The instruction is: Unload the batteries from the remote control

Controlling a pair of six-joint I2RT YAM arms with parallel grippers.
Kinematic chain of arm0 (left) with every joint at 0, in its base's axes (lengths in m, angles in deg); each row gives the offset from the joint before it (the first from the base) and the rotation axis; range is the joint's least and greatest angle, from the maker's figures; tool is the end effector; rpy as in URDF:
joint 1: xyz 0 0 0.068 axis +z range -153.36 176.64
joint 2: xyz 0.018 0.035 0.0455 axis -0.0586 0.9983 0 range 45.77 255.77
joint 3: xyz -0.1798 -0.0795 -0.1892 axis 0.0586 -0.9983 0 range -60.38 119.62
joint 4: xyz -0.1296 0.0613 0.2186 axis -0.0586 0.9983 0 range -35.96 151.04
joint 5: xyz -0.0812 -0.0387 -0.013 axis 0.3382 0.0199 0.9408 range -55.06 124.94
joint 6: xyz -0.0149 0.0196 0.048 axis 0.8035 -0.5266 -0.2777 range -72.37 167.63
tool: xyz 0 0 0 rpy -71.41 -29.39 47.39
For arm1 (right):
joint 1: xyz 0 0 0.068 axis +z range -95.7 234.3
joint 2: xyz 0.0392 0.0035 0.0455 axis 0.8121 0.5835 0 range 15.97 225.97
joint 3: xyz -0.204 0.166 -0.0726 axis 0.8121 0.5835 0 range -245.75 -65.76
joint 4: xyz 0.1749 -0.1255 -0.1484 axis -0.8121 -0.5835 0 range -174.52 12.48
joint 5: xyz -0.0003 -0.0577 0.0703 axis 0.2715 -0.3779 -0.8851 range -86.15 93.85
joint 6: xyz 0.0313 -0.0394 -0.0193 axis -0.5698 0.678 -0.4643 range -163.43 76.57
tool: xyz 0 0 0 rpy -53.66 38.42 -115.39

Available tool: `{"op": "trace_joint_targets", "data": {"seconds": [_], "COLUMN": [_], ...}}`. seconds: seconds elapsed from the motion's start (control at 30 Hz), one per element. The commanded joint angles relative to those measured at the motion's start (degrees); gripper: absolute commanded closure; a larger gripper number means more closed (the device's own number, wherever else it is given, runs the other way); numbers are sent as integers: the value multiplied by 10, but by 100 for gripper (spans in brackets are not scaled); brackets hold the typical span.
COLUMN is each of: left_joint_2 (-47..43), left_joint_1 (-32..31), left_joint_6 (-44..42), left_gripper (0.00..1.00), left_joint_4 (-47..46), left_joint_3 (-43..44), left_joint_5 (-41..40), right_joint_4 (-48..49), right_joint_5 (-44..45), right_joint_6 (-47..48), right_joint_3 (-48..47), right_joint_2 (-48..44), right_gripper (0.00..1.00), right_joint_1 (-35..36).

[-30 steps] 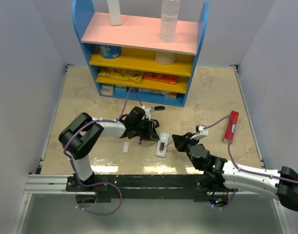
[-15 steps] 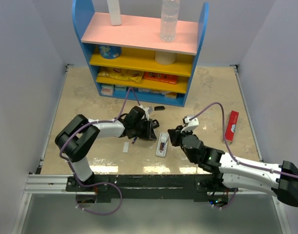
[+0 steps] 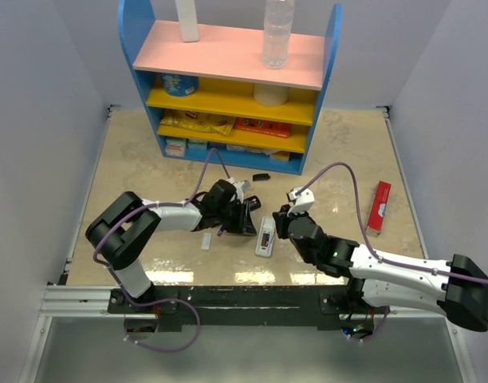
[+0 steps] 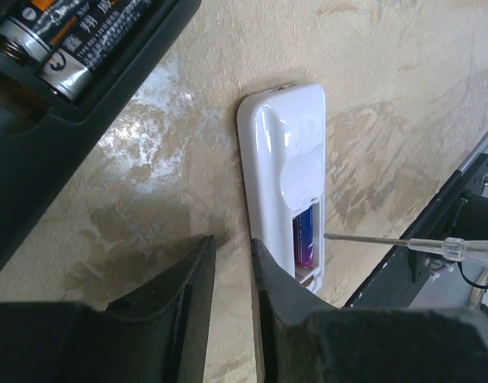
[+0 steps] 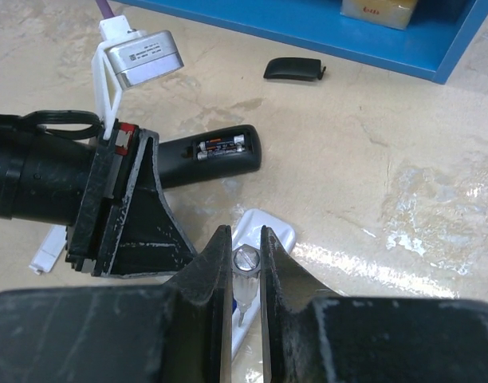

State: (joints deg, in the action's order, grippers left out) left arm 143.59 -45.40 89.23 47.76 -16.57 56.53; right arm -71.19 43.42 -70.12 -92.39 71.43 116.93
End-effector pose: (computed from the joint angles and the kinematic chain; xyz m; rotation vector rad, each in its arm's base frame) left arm 0.2292 -0.2243 0.1328 0.2044 2.6351 -1.0542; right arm 0.1156 0.1740 0.2266 -0.1466 1.8833 0.3928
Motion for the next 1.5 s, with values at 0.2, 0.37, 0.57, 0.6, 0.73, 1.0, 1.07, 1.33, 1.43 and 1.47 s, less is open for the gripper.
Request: {"op": "trace_joint_targets", "data": {"seconds": [0.2, 0.37, 0.57, 0.6, 0.73, 1.0, 1.07, 1.33, 1.43, 1.47], "left_joint_2": [-22, -13, -12, -13, -11, -11, -11, -11, -10, -9], "left_joint_1": [-17, -29, -32, -34, -37, -39, -39, -40, -40, -40], "left_joint_6": [20, 28, 29, 30, 32, 35, 34, 34, 35, 36], "left_gripper": [70, 70, 70, 70, 70, 70, 70, 70, 70, 70], "left_joint_4": [-35, -51, -51, -51, -54, -54, -54, -54, -55, -55], "left_joint_3": [-26, -31, -33, -33, -34, -35, -36, -36, -36, -37], "left_joint_5": [11, 18, 14, 14, 14, 11, 12, 10, 9, 7], "right_joint_4": [4, -2, 3, 4, 16, 35, 40, 45, 47, 47], "right_joint_5": [17, 21, 24, 24, 24, 24, 24, 32, 38, 41], "right_joint_6": [14, 21, 24, 24, 29, 22, 20, 29, 37, 36], "right_joint_3": [-32, -46, -44, -43, -40, -25, -24, -17, -4, 0], "right_joint_2": [-3, -4, 7, 8, 12, 30, 33, 43, 50, 53], "right_gripper": [100, 100, 100, 100, 100, 100, 100, 100, 100, 100], "right_joint_1": [2, 2, 2, 2, 2, 2, 1, 1, 2, 3]}}
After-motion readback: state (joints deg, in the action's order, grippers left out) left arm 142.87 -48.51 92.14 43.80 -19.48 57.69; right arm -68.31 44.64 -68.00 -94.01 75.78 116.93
